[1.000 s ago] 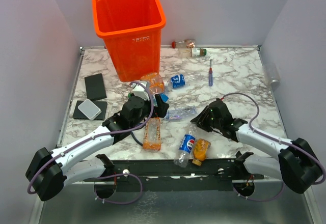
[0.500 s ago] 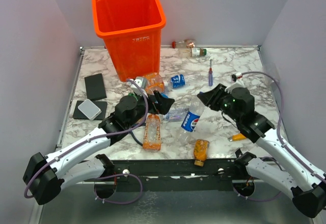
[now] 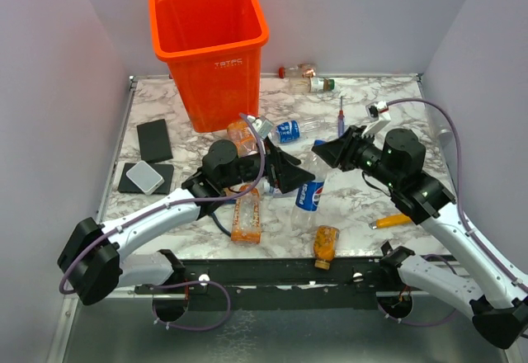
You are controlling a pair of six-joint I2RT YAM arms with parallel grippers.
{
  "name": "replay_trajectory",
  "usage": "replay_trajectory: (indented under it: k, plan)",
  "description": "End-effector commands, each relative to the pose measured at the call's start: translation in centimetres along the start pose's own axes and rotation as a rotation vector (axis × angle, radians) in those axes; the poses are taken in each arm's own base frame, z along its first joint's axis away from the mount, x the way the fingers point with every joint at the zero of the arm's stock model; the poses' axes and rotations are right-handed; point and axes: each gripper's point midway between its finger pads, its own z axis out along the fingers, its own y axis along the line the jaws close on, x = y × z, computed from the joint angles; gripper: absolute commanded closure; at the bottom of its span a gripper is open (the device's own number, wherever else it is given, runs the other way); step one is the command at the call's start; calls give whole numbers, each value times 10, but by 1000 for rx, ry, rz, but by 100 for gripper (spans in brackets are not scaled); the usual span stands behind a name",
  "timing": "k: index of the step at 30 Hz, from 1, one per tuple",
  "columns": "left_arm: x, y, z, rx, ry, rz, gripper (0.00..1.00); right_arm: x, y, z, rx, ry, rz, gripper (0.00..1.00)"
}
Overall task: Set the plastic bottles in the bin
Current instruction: Pick up the plastic bottle from the corner of the board.
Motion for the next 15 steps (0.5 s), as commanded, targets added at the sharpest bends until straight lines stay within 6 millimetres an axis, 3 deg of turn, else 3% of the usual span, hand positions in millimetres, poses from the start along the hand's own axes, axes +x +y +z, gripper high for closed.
replay_trajectory:
  k: [1,5,8,12,15]
  plan:
    - [-8,-29,10,120,5,35,1,-8,26,-2,-114,-2,-9,67]
    - [-4,-24,19,98,10,26,1,-14,39,-2,-173,-8,-11,67]
    - [-2,-23,23,97,18,20,7,-16,44,-2,-195,-10,-13,67]
    - [1,-21,28,96,30,9,30,-17,51,-4,-230,-9,-18,66]
    - [0,-20,29,91,27,4,54,-18,56,-8,-254,-7,-25,62]
